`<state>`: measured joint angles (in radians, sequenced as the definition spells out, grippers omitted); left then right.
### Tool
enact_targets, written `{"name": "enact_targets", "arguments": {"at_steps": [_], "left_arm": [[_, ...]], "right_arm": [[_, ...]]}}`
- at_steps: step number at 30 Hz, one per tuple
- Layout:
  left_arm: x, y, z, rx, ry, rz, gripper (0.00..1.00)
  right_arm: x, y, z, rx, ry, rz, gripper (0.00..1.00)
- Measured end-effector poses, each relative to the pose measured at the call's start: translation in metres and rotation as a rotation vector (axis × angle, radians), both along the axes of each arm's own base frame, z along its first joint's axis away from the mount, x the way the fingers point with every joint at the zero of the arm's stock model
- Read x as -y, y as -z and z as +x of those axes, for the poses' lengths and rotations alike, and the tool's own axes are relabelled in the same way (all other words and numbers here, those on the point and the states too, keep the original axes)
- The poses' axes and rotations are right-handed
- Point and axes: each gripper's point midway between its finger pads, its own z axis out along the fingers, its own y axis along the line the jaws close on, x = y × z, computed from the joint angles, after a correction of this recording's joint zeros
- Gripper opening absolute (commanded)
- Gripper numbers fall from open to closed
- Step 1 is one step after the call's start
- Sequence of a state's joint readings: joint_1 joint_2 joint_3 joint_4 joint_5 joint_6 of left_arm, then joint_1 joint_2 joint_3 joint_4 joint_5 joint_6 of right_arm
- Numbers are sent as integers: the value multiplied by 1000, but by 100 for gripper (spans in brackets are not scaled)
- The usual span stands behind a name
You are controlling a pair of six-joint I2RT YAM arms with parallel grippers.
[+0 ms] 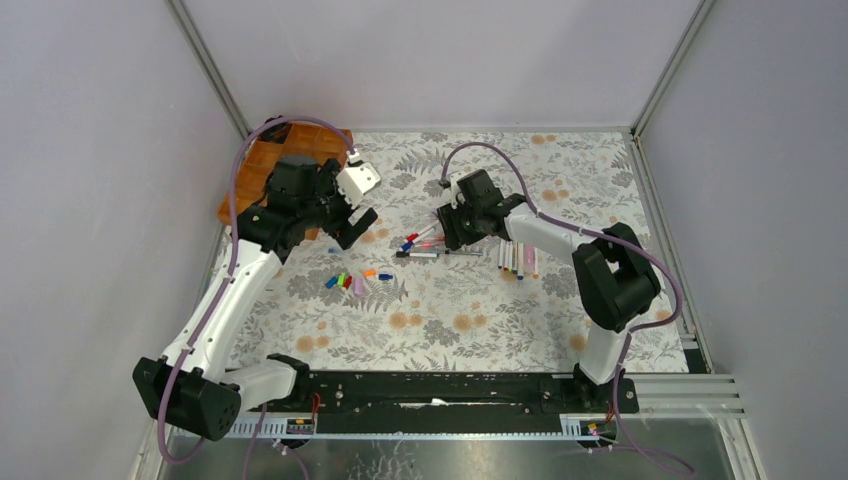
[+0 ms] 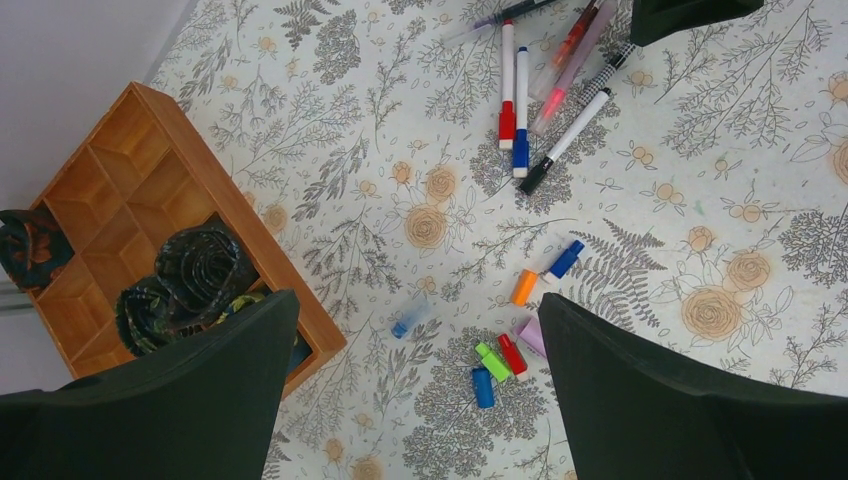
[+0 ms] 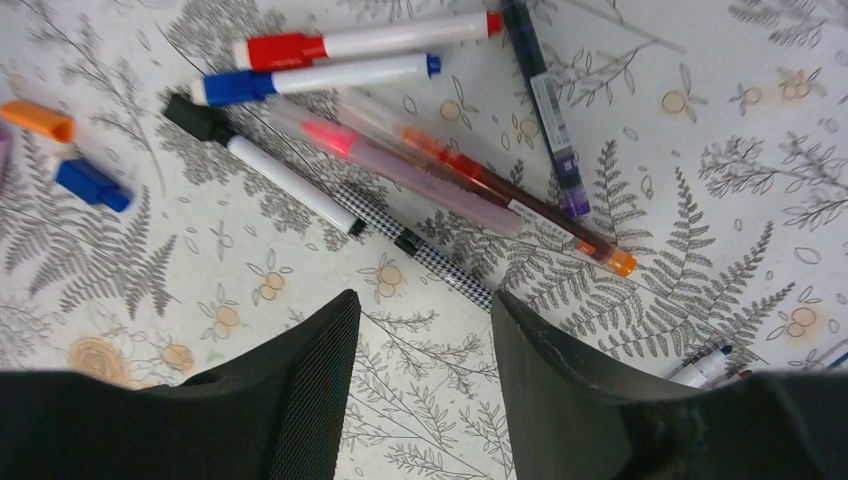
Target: Open the pen caps
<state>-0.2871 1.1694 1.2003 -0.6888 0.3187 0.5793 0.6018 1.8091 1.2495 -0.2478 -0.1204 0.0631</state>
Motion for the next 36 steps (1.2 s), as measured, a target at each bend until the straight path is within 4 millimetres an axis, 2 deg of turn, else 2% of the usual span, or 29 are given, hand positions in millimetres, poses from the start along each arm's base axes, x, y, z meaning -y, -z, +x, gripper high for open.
{"name": "enact_targets", "arguments": {"at_steps": [5,14,23,31,36], "left_arm": [[0,1,-1,-1,6,8,98],[0,1,-2,-1,18,9,98],[0,4,-5,-14,26,15,99],[1,4,-5,-16,30,16,98],[1,5,-7,-18,42,18,98]], "right_arm": [[5,22,-5,-61,-12,-31,55],[9,31,-6,-73,-17,-44,55],[13,55,-7,-98,-23,-67,53],[13,56,-7,-67,5,-24,40],[21,56,-30,-75,23,2,32]]}}
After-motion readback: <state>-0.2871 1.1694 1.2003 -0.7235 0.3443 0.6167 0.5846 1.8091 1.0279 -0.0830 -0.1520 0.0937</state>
